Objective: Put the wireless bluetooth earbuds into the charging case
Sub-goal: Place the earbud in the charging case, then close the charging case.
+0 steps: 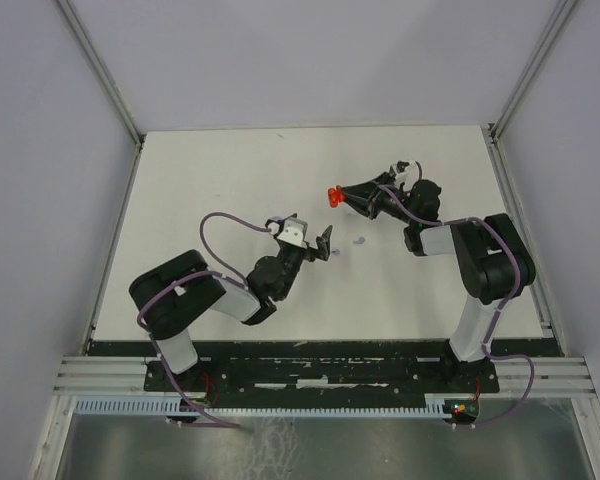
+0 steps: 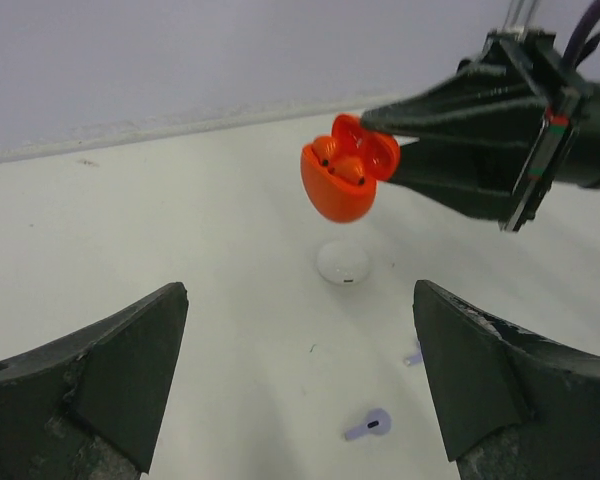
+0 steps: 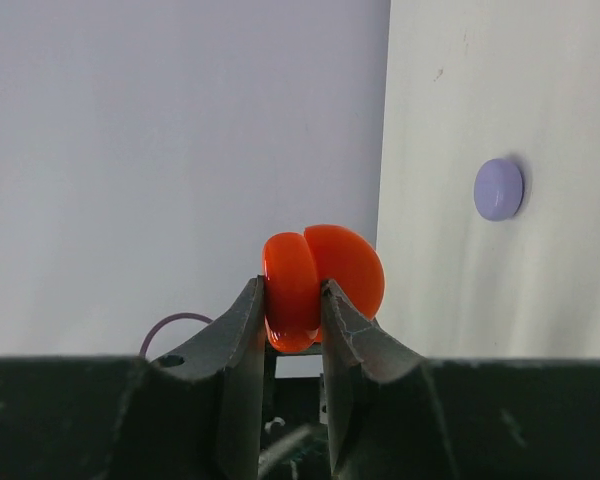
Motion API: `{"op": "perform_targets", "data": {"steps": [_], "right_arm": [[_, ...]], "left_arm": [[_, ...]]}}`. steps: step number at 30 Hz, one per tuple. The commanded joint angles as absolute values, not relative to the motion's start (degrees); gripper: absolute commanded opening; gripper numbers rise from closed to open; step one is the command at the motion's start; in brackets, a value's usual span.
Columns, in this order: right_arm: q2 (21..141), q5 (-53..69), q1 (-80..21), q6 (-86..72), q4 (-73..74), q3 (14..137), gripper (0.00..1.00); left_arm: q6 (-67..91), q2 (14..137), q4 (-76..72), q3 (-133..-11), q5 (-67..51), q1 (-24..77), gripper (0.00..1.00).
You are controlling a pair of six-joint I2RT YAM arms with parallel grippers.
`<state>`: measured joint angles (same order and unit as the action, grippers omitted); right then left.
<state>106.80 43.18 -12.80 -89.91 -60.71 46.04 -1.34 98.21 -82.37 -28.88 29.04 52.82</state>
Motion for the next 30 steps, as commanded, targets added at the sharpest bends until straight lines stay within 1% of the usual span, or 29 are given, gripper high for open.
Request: {"op": "perform_targets", "data": {"steps": [1,5,10,16,22,30], "right_arm": [[106.77,42.37,-12.77,-90.78,-63.45,48.60,0.01],[105.20,42.28,-12.80,-89.85,-62.17,47.68,0.01],[103.04,42.44,-12.79,-88.95,-60.50,46.31,0.01],[101.45,42.58,-12.83,-88.73,-59.94,45.31,0.01],[100.54,42.71,-12.83,-88.76,-59.77,45.01,0.01],[99.56,43.06,-12.83,-87.91,-58.59,44.29,0.01]], "left_arm": [[-13.49,103.99,-88.03,-32.39,34.44,55.49,0.99],[-19.40,109.85,-91.25,-36.47,36.79,57.01,0.99],[-23.65,114.30,-90.48,-43.53,36.74,57.11,0.99],[-27.07,117.96,-89.09,-49.20,37.69,57.09,0.99],[-27.45,119.71,-88.85,-50.74,39.25,56.17,0.99],[-26.43,118.11,-91.96,-49.32,39.17,54.28,1.00]]}}
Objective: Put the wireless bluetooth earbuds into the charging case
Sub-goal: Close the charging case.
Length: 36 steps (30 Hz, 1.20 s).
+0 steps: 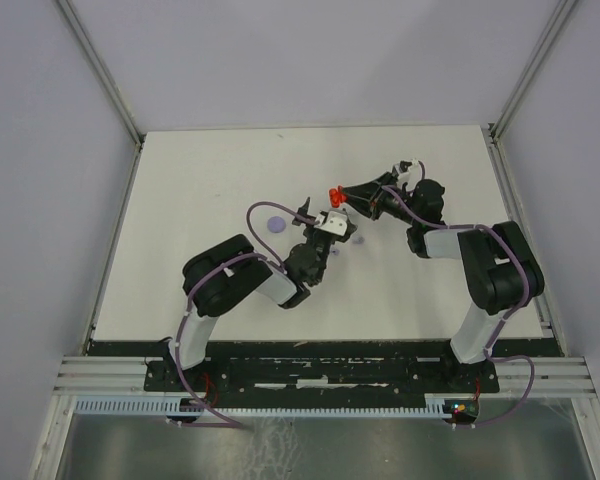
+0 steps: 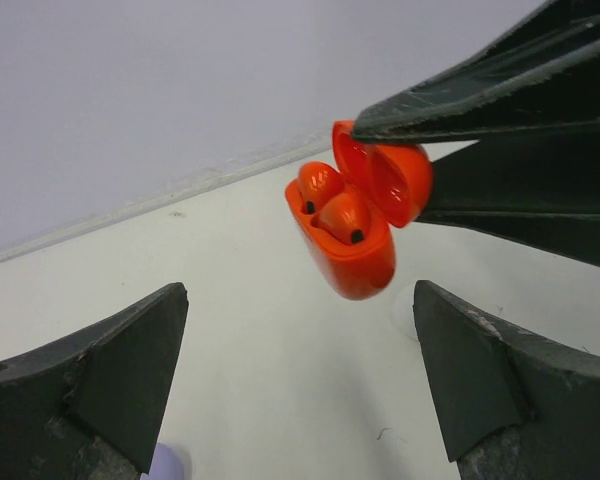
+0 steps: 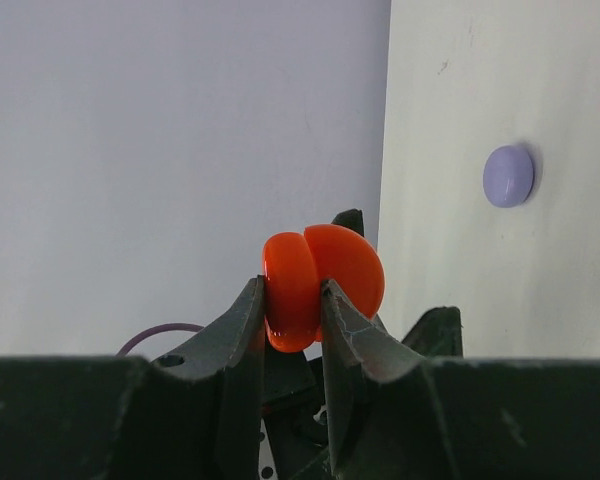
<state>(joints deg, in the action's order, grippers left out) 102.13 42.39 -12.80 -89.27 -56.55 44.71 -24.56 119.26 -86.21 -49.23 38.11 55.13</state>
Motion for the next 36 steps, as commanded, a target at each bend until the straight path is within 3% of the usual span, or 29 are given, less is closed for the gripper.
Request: {"op": "perform_targets", "data": {"steps": [1,11,36], "right_arm": [[99.56,43.11,-12.81,-87.77,-58.32,44.23,0.01],[99.91,43.42,-12.77,-87.34,-58.11,43.58,0.01],[102.53,43.04,-12.30,-84.25,-55.53,44.50,0.01]], "left_arm": [[-26.12,117.86,-92.19,-49.24,38.85,54.14,1.00],[-25.84,117.50,-93.55,-49.76,38.28,53.57,1.00],[-20.88,104.56,-98.94,-35.02,45.23,50.90,1.00]]}}
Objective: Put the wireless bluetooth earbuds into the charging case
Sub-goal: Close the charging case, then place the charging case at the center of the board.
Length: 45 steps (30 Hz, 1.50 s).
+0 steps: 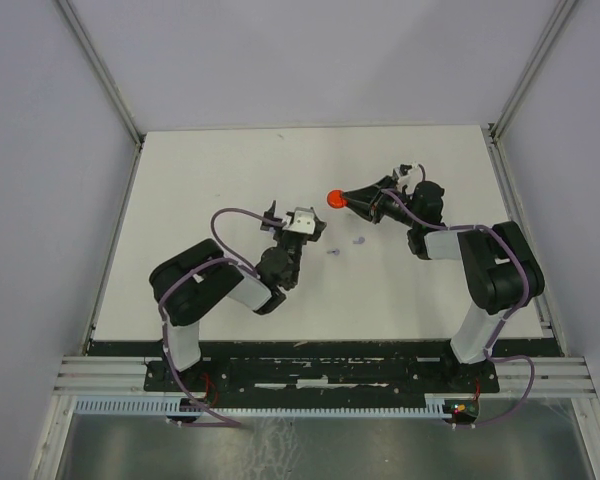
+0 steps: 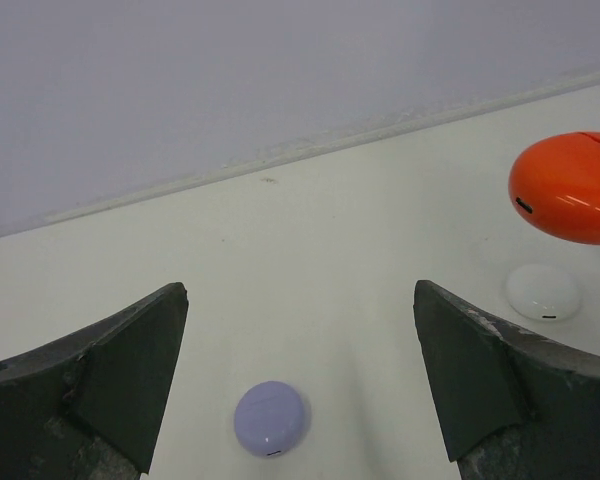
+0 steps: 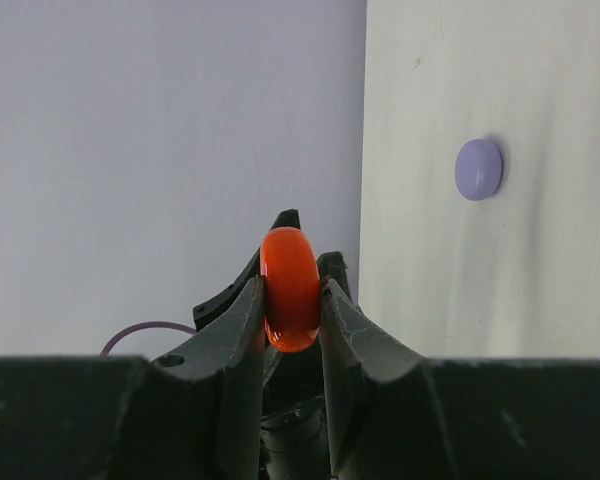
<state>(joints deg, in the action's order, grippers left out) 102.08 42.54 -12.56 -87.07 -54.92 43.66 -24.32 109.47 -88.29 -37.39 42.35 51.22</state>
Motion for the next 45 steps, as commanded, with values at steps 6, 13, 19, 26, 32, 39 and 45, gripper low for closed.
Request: {"op": "perform_targets", "data": {"steps": [6,13,19,26,32,39,45], "right_arm": [[101.78,40.36,-12.51,-72.15,-38.65,49.91,0.01],[105.54,38.37,-13.56,-64.22,-28.29,57.93,0.01],[112.17,35.58,-16.10,-58.48,-20.35,67.03,0.01],[118.22,31.81,-18.24,-52.85,-13.54,75.74,0.01],[122.47,28.17,-19.54,-49.60,-10.28,80.68,0.01],[126.72,25.03,-20.12,-48.06,-7.79,85.35,0.01],[129.47,23.72,-20.12,-47.54,-5.94,88.91,0.04]], "left_arm": [[-11.21,95.15,-89.19,-30.31,47.70,50.96,1.00],[-5.71,88.10,-82.73,-26.77,47.20,50.94,1.00],[-3.58,85.23,-79.81,-25.43,47.25,50.97,1.00],[0.87,76.91,-68.16,-26.56,46.80,50.83,0.99],[4.40,72.36,-62.39,-26.94,45.61,50.58,0.99],[10.18,69.76,-44.67,-32.58,44.68,50.23,0.99],[10.81,68.24,-43.97,-32.19,43.95,50.13,0.99]]}}
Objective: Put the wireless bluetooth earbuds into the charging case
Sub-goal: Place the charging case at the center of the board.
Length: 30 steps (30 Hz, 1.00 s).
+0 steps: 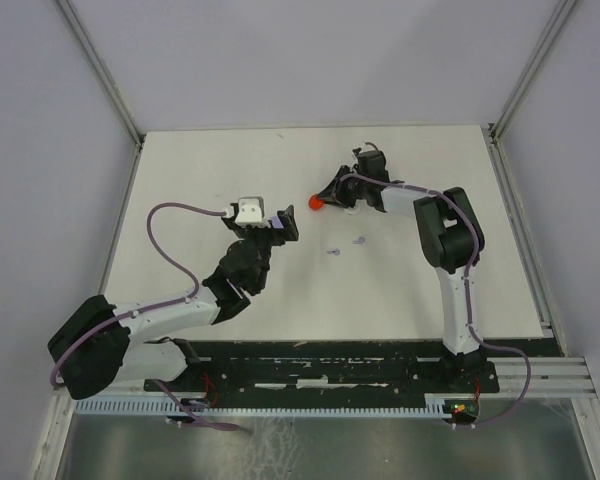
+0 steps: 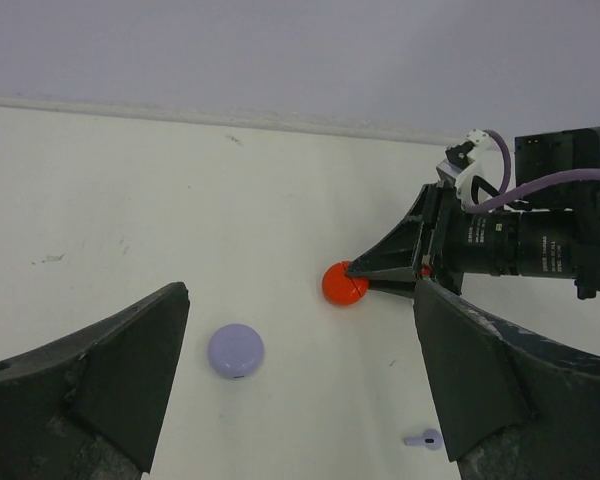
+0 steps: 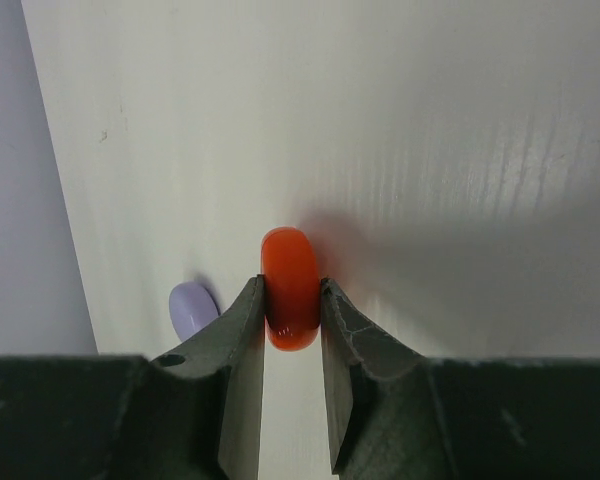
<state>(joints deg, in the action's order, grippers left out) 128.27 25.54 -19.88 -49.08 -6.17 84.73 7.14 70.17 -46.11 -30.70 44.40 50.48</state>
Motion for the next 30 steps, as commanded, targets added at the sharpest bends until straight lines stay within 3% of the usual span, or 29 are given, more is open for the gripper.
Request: {"op": "perform_targets", "data": {"steps": [1,3,11,16,21,30], "right_arm": [[129.73,23.65,-20.06,-47.48,-5.70,89.16,0.07],[129.90,23.28,-20.03,-47.46,-5.63,89.29,0.23],[129.37,23.40,-18.97,-47.44,-7.16,88.31,0.57],[125.65,23.29,-17.67,-47.02,-10.17,84.69,0.65],[119.97,20.59,-16.85,-43.61,-9.54,80.61,0.66],[110.57,13.51,-20.25,-32.50,-0.87,78.18,0.70]], "left_arm": [[10.81,68.16,-43.95,-32.04,44.02,50.13,0.99],[10.94,67.95,-43.86,-31.99,44.03,50.21,0.99],[11.99,68.86,-43.35,-32.38,43.52,50.18,0.99],[13.07,68.34,-41.74,-32.91,44.32,50.09,0.99],[17.57,67.54,-35.78,-34.20,50.14,49.75,0.99],[26.81,64.71,-23.57,-37.03,47.45,44.97,0.99]]}}
